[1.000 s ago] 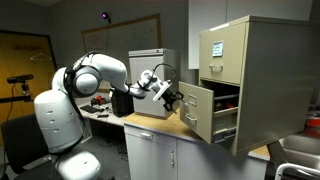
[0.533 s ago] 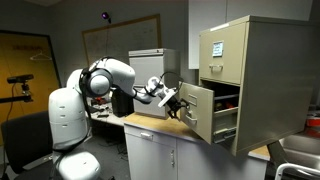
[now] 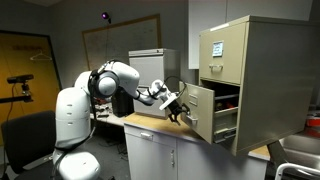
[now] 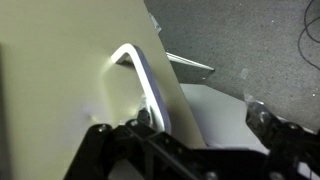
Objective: Open the bottom drawer of the file cabinet on the right
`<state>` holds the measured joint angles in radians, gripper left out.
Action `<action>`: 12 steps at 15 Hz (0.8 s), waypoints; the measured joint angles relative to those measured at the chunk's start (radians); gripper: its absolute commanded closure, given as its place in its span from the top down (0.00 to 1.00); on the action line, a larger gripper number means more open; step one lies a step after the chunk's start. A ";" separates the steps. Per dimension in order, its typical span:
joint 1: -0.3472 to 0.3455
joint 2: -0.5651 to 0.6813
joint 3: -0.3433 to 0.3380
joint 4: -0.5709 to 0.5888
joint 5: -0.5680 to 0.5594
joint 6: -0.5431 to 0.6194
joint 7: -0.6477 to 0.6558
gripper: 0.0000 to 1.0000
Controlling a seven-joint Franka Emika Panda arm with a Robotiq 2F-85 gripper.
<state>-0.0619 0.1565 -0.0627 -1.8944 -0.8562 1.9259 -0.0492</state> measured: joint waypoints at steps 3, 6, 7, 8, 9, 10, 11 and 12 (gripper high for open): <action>-0.005 0.013 -0.001 0.044 0.021 -0.015 -0.004 0.46; -0.014 0.016 -0.006 0.084 0.064 -0.024 -0.022 0.23; -0.019 0.015 -0.008 0.096 0.084 -0.025 -0.031 0.16; -0.024 0.015 -0.010 0.109 0.104 -0.025 -0.042 0.08; -0.028 0.014 -0.012 0.114 0.115 -0.021 -0.060 0.08; -0.029 0.012 -0.013 0.113 0.120 -0.018 -0.072 0.06; -0.030 0.009 -0.013 0.112 0.121 -0.016 -0.079 0.07; -0.030 0.008 -0.013 0.111 0.123 -0.014 -0.082 0.06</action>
<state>-0.0921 0.1647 -0.0758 -1.7831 -0.7330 1.9122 -0.1307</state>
